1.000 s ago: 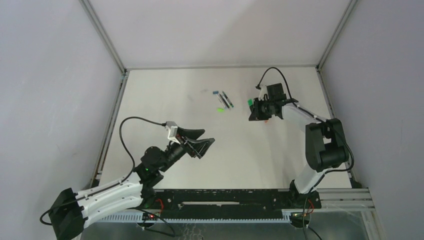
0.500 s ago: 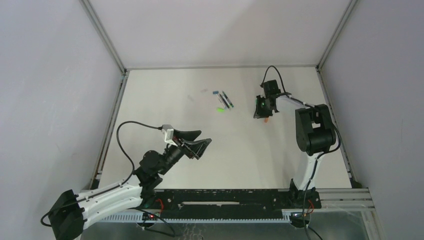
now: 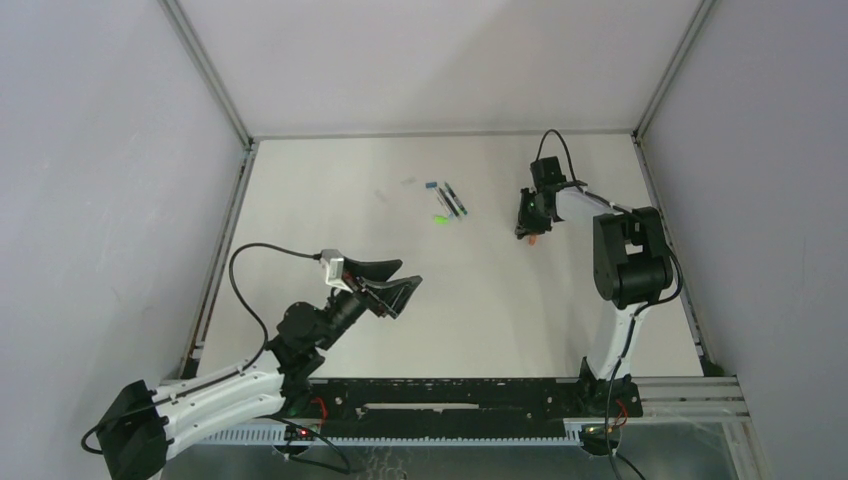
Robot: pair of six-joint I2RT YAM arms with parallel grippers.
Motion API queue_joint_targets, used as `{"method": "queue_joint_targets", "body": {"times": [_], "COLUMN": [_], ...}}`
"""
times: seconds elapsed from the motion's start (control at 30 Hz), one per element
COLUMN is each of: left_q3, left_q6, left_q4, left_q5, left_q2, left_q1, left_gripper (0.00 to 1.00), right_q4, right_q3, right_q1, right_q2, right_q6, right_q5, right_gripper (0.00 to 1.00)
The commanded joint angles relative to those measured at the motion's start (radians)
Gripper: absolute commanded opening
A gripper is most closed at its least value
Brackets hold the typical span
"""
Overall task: Insert the pens into the pen caps
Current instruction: Place the pen at the center of the board.
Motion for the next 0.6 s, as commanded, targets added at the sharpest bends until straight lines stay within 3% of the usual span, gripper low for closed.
{"method": "queue_joint_targets", "body": {"times": [0.0,0.1,0.57], "left_q3": [-0.013,-0.016,-0.005], "left_q6": [-0.016,-0.02,-0.04], "left_q4": [0.033,0.033,0.028], "left_q5": [-0.013,-0.013,-0.012], "left_q2": [-0.019,-0.022,-0.009], "left_q1": [0.005,0.006,0.005], "left_gripper": [0.8,0.8,0.79], "right_q4": [-0.022,-0.022,-0.04], "right_q3": [0.031,0.03,0.027], "right_q1": [-0.009,-0.009,-0.015], "right_q2": [-0.009,-0.026,-0.206], "right_q6": [0.022,0.021,-0.052], "right_q5": [-0.013,-0.018,-0.069], "right_gripper": [0.33,0.37,0.38]}}
